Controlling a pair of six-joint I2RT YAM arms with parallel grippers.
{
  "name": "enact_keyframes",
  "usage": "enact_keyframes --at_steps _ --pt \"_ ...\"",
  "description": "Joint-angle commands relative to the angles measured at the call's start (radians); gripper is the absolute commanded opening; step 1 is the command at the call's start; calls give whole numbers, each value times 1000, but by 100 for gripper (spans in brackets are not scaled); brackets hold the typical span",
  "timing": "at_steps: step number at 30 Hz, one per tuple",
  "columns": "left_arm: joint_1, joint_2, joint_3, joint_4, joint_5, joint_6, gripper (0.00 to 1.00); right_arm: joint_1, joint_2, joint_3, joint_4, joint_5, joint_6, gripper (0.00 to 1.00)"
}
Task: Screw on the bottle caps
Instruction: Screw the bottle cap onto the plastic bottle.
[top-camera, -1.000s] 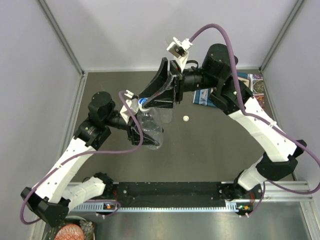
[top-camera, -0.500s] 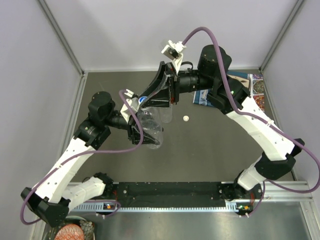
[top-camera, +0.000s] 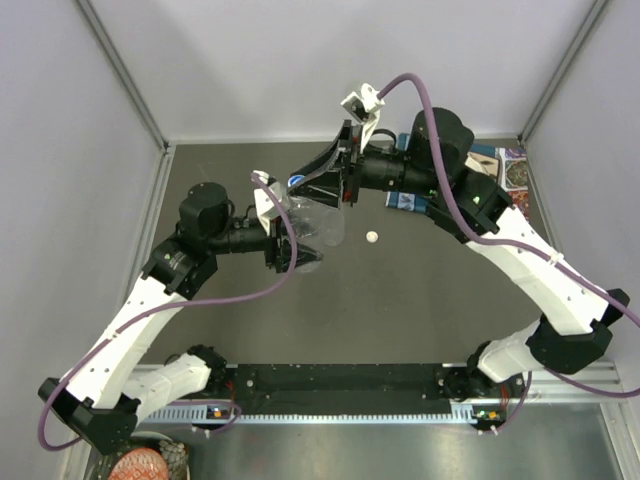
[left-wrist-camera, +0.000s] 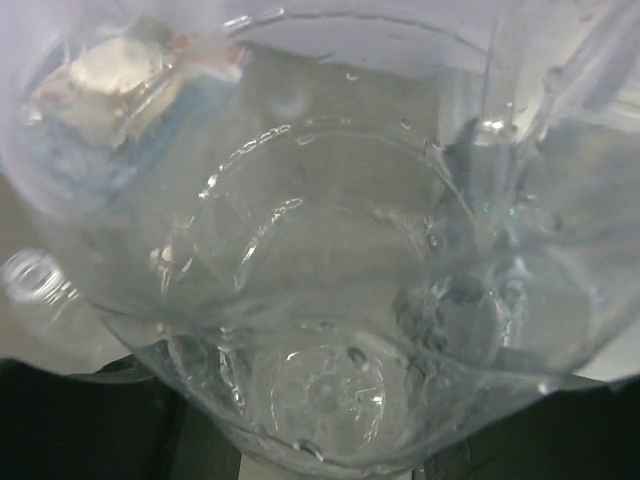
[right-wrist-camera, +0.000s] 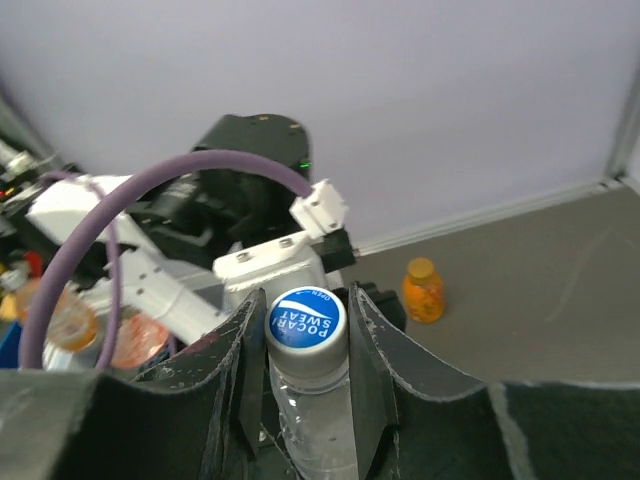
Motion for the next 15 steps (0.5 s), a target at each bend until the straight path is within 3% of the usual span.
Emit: enact_keyframes --at_steps 1,7,14,15 --pt "0 -16 76 45 -350 70 0 14 2 -102 -110 342 60 0" --pt "5 -19 78 40 -545 29 0 185 40 -110 -104 855 67 0" --pt "16 -28 70 42 -565 -9 0 238 86 -50 -104 1002 119 0" --pt "17 -31 64 42 -562 -14 0 238 83 -29 -105 1001 120 4"
